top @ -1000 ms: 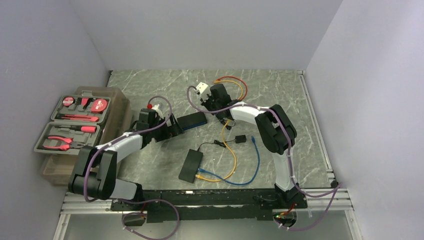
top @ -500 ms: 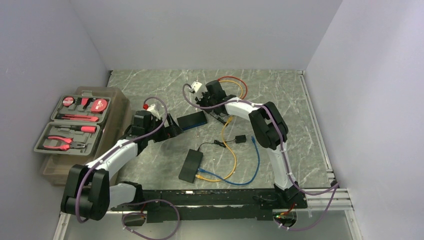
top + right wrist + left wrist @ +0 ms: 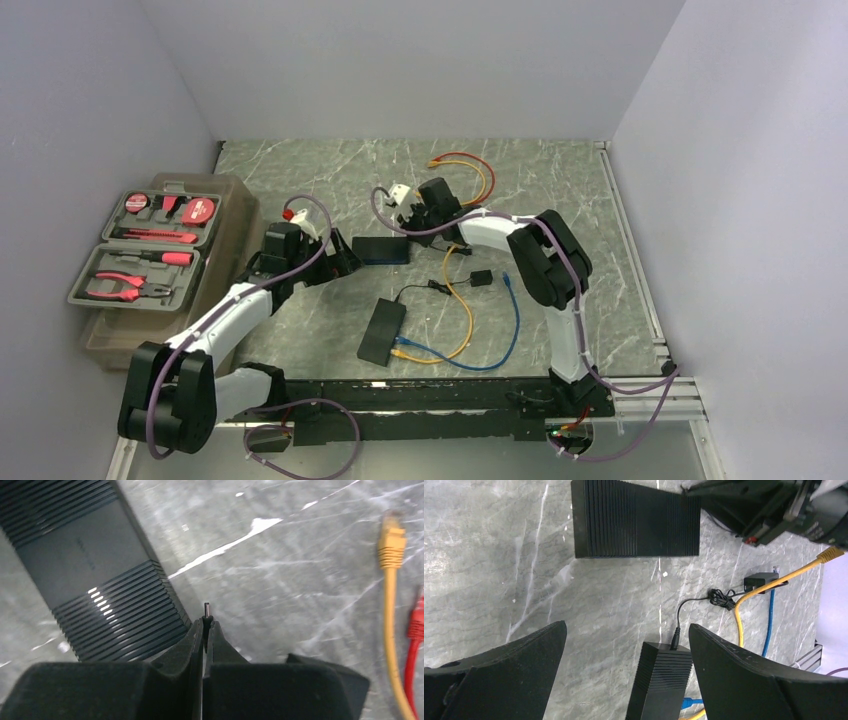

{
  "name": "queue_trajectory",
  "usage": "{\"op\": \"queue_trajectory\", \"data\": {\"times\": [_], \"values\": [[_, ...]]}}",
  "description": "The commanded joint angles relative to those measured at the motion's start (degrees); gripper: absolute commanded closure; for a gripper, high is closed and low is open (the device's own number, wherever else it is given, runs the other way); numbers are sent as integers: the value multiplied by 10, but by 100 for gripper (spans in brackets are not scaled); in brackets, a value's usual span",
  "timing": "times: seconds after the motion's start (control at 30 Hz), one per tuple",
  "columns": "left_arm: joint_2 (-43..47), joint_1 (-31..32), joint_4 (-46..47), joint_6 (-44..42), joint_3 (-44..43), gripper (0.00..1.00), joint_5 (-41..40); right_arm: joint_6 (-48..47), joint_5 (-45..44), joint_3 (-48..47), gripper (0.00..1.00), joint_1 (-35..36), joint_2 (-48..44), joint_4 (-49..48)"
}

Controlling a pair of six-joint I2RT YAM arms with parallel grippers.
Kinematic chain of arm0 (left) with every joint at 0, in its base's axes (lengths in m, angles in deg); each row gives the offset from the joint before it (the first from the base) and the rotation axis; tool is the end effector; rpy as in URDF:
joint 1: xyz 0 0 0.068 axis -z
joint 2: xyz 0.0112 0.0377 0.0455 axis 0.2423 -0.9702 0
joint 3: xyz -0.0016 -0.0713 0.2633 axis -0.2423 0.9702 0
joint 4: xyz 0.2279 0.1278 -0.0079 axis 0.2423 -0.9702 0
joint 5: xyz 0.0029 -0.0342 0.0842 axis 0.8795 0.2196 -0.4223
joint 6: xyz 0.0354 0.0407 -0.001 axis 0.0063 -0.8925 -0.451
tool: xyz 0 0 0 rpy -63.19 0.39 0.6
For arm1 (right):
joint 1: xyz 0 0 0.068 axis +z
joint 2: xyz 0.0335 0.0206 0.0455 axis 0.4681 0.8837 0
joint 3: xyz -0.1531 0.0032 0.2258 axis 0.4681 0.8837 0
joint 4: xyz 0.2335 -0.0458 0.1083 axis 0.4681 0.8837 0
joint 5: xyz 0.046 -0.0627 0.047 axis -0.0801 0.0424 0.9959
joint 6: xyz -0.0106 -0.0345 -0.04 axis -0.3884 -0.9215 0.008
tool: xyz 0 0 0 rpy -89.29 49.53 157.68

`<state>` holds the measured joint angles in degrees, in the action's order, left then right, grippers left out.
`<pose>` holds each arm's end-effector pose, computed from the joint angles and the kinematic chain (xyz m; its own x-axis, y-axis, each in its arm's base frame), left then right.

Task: Insert the plug into the switch port
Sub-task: Adjust the switch port at the center of the board.

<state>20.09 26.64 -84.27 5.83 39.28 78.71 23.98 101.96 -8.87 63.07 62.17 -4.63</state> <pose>0.2237 -0.0618 0.1970 -0.7545 -0.3692 -0.5426 0.0389 0.8002 -0.5985 0.3677 0.2718 0.1477 -0.2553 -0.6116 -0.7489 -0.8809 0.4665 -0.0807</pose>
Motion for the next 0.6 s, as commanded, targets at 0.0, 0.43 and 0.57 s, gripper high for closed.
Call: {"op": "queue_trajectory", "data": {"times": [0.0, 0.43, 0.57], "values": [[27, -1, -11, -14, 6, 1, -26, -5, 20, 45, 100, 25, -63, -15], [59, -12, -30, -28, 3, 2, -119, 6, -113, 127, 100, 55, -155, -32], [53, -14, -22, -29, -4, 1, -153, 11, -133, 162, 100, 55, -192, -28]]}}
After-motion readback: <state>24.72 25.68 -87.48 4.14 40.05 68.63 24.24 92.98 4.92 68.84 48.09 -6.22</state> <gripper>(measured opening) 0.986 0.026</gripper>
